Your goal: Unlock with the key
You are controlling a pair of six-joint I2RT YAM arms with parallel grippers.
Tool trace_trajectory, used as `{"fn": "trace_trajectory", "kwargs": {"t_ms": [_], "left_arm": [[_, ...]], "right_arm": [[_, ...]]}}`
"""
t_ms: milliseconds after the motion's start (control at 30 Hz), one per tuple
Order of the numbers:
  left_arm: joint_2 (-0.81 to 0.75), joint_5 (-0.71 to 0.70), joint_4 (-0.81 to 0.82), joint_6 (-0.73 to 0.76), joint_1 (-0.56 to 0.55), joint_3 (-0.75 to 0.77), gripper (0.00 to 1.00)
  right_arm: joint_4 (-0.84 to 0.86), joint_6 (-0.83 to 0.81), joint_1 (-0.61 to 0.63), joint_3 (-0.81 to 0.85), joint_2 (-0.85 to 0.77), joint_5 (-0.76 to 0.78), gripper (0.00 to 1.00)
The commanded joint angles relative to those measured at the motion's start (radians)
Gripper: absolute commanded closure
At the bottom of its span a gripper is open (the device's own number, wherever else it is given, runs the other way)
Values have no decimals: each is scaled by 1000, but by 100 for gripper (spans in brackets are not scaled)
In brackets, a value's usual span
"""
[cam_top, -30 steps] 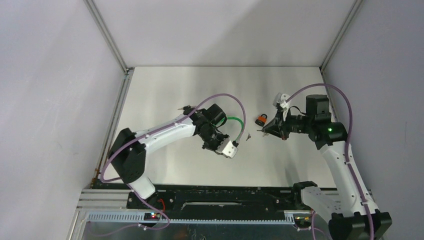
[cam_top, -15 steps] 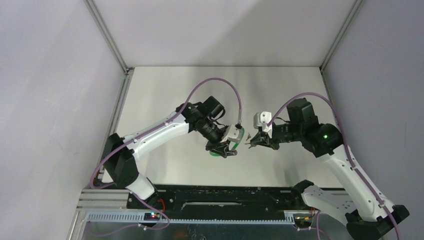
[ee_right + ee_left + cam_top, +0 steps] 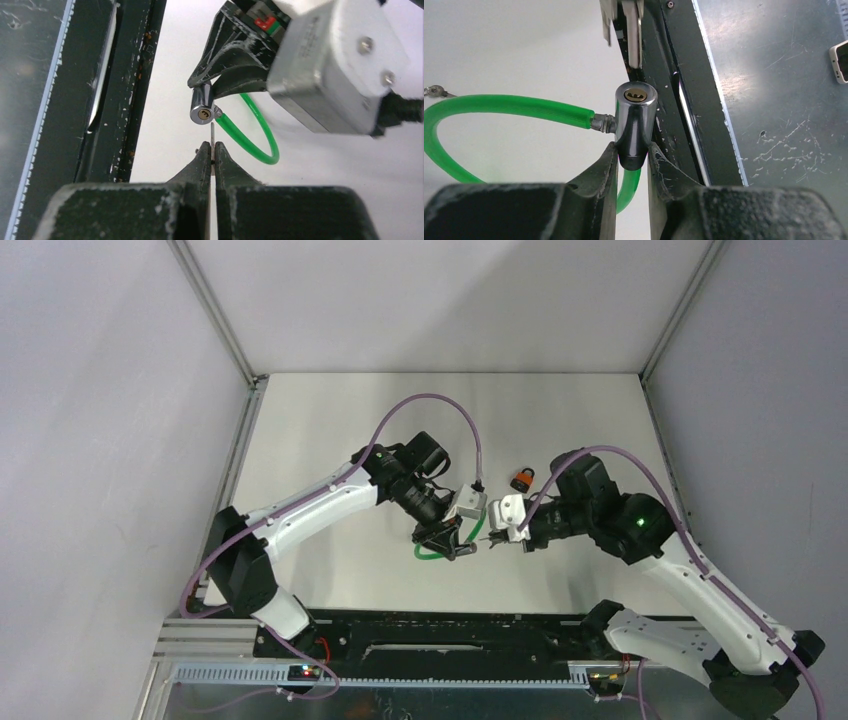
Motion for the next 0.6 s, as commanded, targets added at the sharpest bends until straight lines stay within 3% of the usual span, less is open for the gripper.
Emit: {"fn": "trace_trajectory", "kwargs": {"t_ms": [0,233,567], "left_arm": [[-55,68,3,3,0,43,100],[-91,73,-1,36,2,18,100],[-102,72,-22,71,1,13,100]], "right_arm": [[68,-45,84,-18,-19,113,100],[120,-57,222,-56,-62,244,100],[129,-75,252,-70,-112,269,100]]}}
